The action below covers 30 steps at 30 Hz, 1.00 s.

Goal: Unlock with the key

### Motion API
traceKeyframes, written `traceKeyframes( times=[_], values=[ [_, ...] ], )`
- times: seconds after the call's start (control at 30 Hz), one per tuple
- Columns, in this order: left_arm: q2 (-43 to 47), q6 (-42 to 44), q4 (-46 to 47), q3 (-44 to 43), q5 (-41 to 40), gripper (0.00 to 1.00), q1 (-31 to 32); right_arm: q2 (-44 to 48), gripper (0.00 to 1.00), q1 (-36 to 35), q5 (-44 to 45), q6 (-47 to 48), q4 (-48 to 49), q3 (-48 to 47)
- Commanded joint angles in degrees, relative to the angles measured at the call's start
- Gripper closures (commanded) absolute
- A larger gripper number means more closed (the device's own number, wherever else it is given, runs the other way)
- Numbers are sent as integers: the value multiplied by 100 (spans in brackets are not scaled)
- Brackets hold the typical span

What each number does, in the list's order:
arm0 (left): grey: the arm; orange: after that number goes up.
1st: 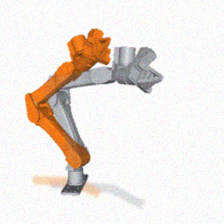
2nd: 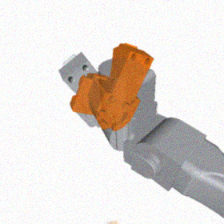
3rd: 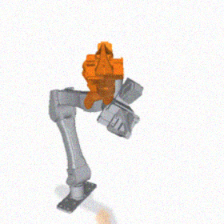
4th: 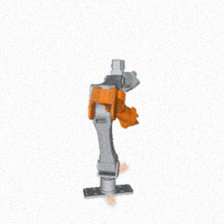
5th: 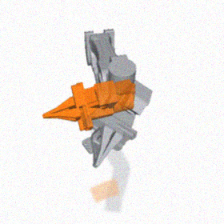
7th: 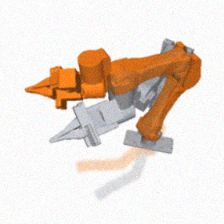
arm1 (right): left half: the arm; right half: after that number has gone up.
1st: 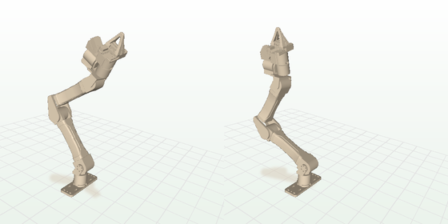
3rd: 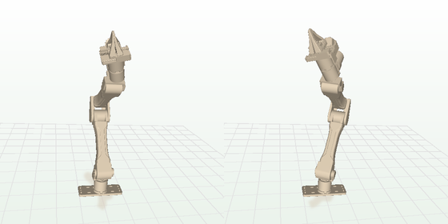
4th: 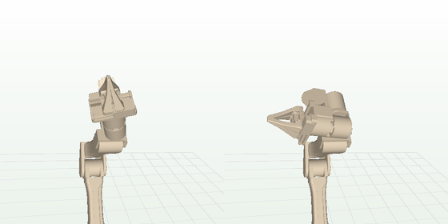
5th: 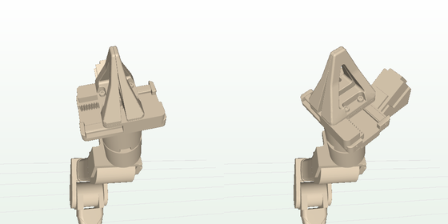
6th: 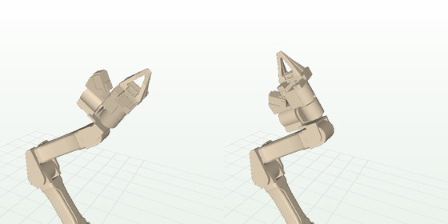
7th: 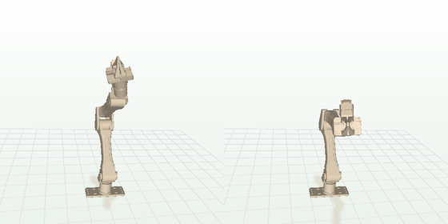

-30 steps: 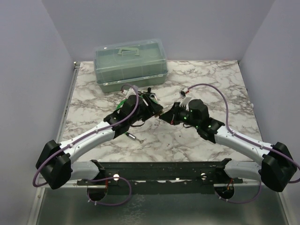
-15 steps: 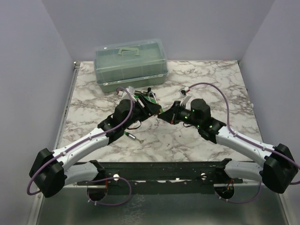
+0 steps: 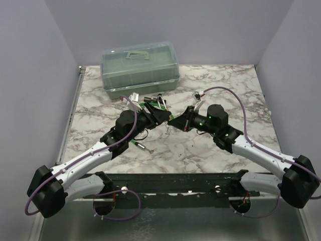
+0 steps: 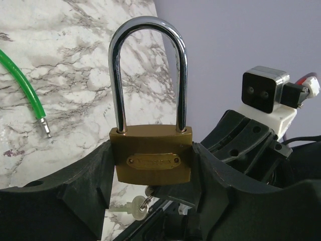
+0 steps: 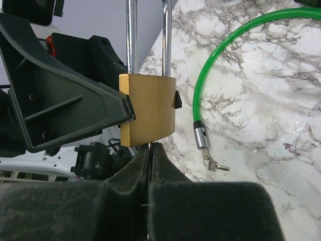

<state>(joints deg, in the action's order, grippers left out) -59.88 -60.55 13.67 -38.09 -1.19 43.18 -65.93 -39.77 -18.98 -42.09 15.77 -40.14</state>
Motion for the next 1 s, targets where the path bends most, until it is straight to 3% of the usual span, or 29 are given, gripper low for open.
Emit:
traceKeyframes(
  times=[0.0, 0.63, 0.97],
  values=[
    [398, -97, 1094, 31, 1009, 100, 148, -62, 100, 160, 43, -154, 572, -67],
    [881, 61, 2006, 407, 1589, 100, 152, -156, 100, 319, -660, -211, 1234, -72],
    [1031, 80, 1993, 531, 1392, 100, 151, -309, 99, 347, -1026, -82, 1187, -187]
  ],
)
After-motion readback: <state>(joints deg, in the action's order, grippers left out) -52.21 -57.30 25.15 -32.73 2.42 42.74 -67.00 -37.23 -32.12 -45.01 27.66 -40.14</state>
